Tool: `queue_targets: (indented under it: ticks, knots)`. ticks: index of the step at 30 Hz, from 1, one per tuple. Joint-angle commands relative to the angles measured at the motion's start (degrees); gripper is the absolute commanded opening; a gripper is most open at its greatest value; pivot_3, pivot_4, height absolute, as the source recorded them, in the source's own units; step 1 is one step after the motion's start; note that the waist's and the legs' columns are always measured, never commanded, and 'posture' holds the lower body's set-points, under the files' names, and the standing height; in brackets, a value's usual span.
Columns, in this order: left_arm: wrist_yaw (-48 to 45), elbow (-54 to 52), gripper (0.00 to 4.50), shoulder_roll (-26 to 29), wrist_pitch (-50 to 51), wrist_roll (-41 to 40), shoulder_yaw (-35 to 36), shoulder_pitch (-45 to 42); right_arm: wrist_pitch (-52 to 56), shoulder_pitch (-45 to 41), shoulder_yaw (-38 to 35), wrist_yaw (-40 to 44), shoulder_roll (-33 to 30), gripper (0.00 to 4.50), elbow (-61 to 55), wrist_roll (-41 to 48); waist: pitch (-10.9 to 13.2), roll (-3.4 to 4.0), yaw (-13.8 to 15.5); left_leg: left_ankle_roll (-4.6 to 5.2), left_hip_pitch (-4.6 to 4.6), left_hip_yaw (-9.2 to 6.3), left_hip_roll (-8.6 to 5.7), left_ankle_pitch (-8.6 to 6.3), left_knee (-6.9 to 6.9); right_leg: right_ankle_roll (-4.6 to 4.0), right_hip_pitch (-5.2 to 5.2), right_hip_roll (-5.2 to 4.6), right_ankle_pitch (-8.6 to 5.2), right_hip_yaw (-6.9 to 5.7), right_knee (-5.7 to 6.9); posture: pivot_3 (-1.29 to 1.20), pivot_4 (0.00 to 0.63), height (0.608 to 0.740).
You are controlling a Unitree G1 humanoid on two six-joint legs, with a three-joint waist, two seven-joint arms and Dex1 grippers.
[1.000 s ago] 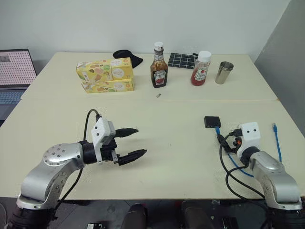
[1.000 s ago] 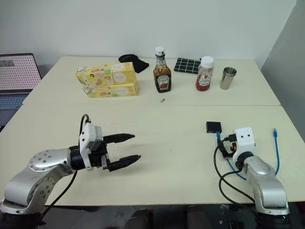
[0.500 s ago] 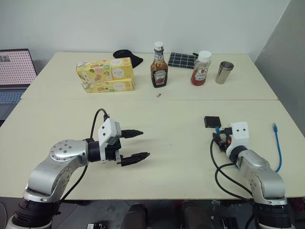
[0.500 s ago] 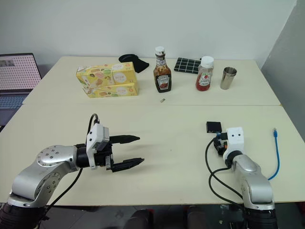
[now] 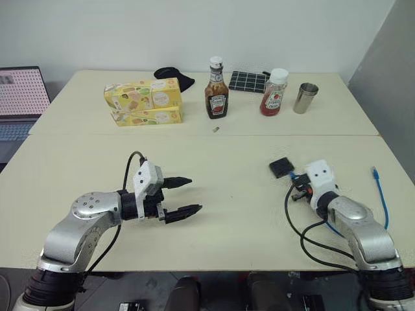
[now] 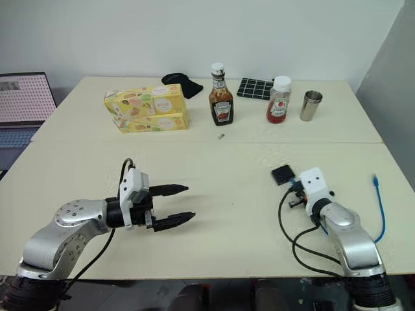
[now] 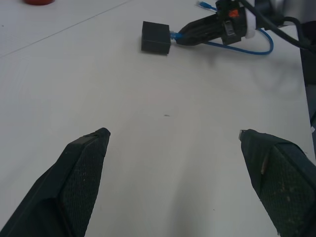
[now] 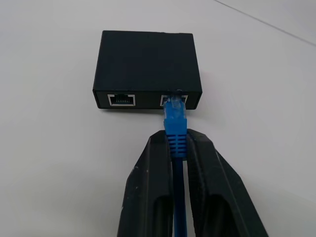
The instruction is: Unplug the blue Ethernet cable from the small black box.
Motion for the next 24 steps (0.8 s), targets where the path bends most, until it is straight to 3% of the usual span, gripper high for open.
queue_targets:
  ticks: [1,5,9,15,21,24]
  knots:
    - [1.7,1.3,4.50,-2.2,6.8,-9.0,5.0,-2.2,-18.5,-5.1,6.4,10.8,-3.8,0.13,0.9,-4.0,0.0,0.00,-0.1,0.00,0.00,-0.04,0.04,0.00,0.01,0.00,0.02,0.02,0.00,-0.04,-0.01,0.00,0.150,0.740]
    - [0.5,0.3,4.50,-1.9,15.7,-18.6,7.4,-2.0,-39.5,-11.9,12.4,18.2,-5.6,0.13,6.9,-8.7,0.0,-0.03,-0.3,-0.01,-0.01,-0.04,0.02,0.00,0.03,0.00,0.02,0.02,0.00,-0.06,0.00,0.00,0.150,0.740]
    - [0.7,-1.0,4.50,-1.2,19.3,-22.1,8.0,-1.4,-51.0,-17.6,14.4,22.9,-4.1,0.12,11.9,-8.3,0.1,-0.05,-0.2,-0.01,-0.03,-0.07,0.05,0.01,0.04,0.00,0.03,-0.04,0.00,-0.07,-0.02,0.00,0.150,0.740]
    - [2.4,-3.0,4.50,-1.7,21.0,-24.3,8.1,-1.0,-60.3,-23.1,15.7,26.4,-2.6,0.11,17.4,-9.0,0.1,-0.05,0.3,-0.03,-0.03,-0.13,0.08,0.02,0.09,0.00,0.08,-0.23,0.01,-0.10,0.01,0.00,0.150,0.740]
    - [2.9,-2.3,4.50,-2.7,21.0,-25.6,7.7,-2.1,-62.3,-26.0,15.7,27.4,-1.1,0.11,18.4,-9.3,0.1,-0.05,0.3,-0.03,-0.02,-0.15,0.08,0.02,0.09,-0.01,0.08,-0.24,0.01,-0.11,0.01,0.00,0.150,0.740]
    - [3.3,-2.1,3.98,-3.3,20.8,-25.5,7.2,-2.6,-62.4,-26.8,15.8,27.3,-0.5,0.11,18.4,-9.7,0.1,-0.05,0.3,-0.04,-0.02,-0.15,0.08,0.02,0.09,-0.01,0.09,-0.25,0.01,-0.11,0.01,0.00,0.150,0.740]
